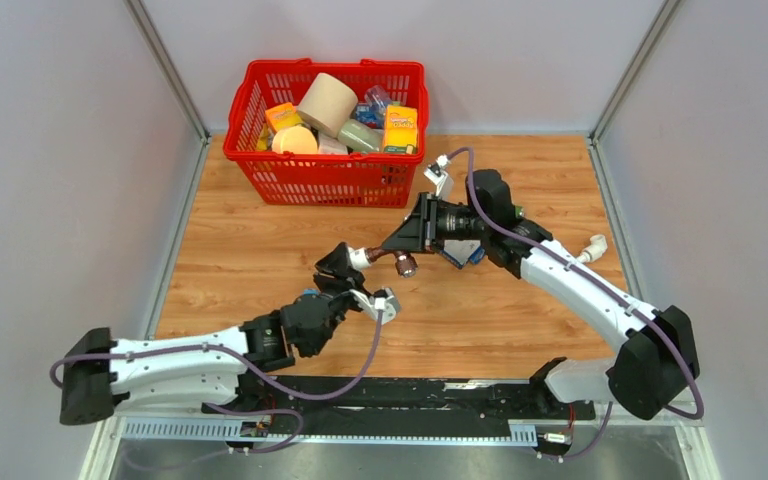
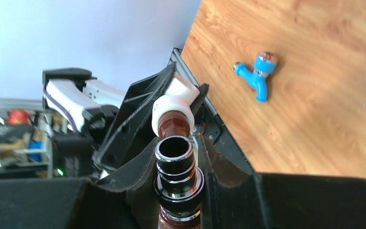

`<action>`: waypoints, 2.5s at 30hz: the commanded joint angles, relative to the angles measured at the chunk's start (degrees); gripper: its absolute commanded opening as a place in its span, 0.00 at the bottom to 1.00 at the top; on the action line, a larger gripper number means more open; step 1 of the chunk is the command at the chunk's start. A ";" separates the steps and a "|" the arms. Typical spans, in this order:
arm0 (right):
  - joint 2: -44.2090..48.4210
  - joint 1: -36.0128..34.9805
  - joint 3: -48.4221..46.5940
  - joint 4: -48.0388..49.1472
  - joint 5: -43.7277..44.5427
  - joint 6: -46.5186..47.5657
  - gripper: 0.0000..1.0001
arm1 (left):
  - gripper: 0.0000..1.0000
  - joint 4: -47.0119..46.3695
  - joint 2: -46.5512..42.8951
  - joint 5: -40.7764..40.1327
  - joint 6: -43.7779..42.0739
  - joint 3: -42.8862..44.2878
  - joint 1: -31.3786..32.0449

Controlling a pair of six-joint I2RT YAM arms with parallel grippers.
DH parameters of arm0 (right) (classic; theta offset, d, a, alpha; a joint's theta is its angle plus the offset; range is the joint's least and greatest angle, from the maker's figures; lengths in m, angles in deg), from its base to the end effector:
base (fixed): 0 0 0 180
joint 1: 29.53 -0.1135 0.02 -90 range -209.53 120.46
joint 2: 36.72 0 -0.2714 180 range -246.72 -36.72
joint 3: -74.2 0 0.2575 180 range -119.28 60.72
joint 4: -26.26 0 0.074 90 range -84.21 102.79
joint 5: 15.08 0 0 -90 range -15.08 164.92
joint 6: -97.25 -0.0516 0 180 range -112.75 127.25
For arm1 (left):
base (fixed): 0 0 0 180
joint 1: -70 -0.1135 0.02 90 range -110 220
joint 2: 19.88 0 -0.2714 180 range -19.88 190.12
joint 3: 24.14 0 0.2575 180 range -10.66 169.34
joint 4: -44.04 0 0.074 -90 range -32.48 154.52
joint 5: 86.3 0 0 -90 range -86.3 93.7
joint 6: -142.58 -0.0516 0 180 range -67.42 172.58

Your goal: Install the water faucets

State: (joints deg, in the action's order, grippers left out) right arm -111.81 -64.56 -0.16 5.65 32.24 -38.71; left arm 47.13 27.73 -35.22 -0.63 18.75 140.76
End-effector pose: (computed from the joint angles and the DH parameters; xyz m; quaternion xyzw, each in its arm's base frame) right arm 0.2353 0.2077 0.3317 -0.1310 0.7852 0.5696 0.2043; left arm 0.0987 -0.1845 0.2772 0.5245 0.5271 0.1536 0.6508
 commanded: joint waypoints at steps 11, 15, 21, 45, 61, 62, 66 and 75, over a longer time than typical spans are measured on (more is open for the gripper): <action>3.98 4.78 1.21 2.04 10.86 -7.25 0.44 | 0.00 -14.54 -1.26 -2.60 -2.95 -0.34 4.92; 8.28 6.20 -0.55 2.04 10.94 2.95 0.56 | 0.00 0.36 -7.00 8.59 11.17 2.14 -0.44; 15.57 6.55 -2.05 2.13 10.60 24.29 0.66 | 0.00 13.98 -7.10 19.73 21.01 6.79 -6.32; 34.58 1.37 9.29 -6.48 -9.01 76.19 0.69 | 0.00 30.87 8.45 89.01 34.75 26.83 -30.60; 27.99 -4.79 5.07 -7.89 -7.42 71.54 0.65 | 0.00 35.44 11.18 89.19 32.91 29.48 -30.60; 27.37 -4.79 4.72 -7.54 -7.07 67.96 0.63 | 0.00 35.44 10.92 88.93 32.82 29.30 -30.60; 22.72 -4.79 3.49 -5.96 -7.58 59.94 0.35 | 0.00 34.92 10.22 87.52 32.73 28.95 -30.60; 11.21 -4.35 -1.69 -4.55 4.25 29.83 0.00 | 0.00 28.17 1.18 59.83 28.10 23.16 -25.61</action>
State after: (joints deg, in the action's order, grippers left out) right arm -95.81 -68.84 1.00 -1.06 27.44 12.15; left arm 85.49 35.49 41.98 32.39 44.52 110.19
